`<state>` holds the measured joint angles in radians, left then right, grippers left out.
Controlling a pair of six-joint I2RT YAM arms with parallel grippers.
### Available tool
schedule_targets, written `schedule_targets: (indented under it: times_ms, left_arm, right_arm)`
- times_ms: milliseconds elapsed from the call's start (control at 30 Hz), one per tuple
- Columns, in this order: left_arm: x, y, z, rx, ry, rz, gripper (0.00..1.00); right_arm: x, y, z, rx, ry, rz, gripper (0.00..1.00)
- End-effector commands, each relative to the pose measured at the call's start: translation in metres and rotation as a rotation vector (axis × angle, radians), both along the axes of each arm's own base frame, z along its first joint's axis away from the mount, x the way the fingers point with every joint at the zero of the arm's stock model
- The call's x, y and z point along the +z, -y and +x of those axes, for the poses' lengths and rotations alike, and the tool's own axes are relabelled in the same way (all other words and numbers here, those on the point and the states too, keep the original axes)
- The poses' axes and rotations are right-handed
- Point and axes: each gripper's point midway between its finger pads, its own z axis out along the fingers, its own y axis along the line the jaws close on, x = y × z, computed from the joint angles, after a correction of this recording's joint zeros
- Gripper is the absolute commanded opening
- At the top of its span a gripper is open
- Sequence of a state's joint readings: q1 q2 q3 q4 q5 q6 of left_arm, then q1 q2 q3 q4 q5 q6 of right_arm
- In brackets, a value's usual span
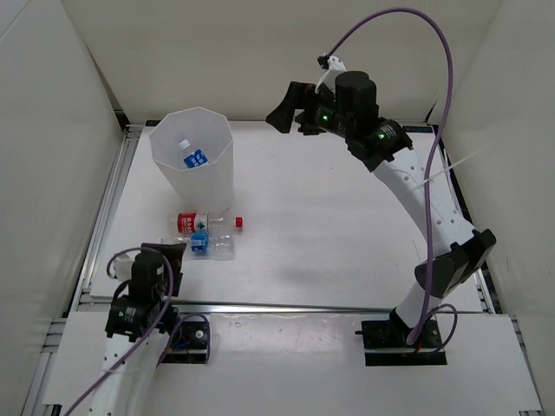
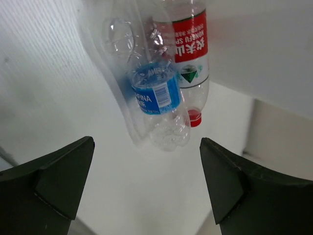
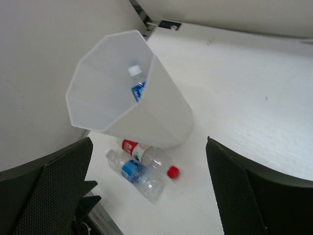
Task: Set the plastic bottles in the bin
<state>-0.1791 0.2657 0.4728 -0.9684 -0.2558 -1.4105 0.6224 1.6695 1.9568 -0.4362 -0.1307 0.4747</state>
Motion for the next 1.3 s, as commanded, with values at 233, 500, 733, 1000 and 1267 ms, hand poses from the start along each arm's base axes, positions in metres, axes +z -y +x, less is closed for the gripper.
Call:
schedule_targets:
  times_ms: [233, 500, 733, 1000, 1267]
  left_arm:
    - [-0.029, -0.002, 0.017, 0.229, 0.102, -0.257, 1.00]
    - [-0.031, 0.002, 0.036, 0.183, -0.061, -0.143, 1.00]
    - [-0.039, -0.004, 0.041, 0.183, -0.101, -0.112, 1.00]
    - [-0.053, -0.012, 0.054, 0.125, -0.202, -0.096, 1.00]
    - [-0.065, -0.034, 0.065, 0.114, -0.308, -0.114, 1.00]
  right_arm:
    - [0.016, 0.048, -0.028, -0.016, 0.022, 0.018, 1.00]
    - [0.014, 0.048, -0.032, -0.009, 0.011, 0.023, 1.00]
    - [0.012, 0.057, -0.039, -0.024, 0.036, -0.001, 1.00]
    - [0.005, 0.065, -0.044, -0.038, 0.042, -0.022, 1.00]
    - [0.003, 0.073, -0.046, -0.066, 0.051, -0.034, 1.00]
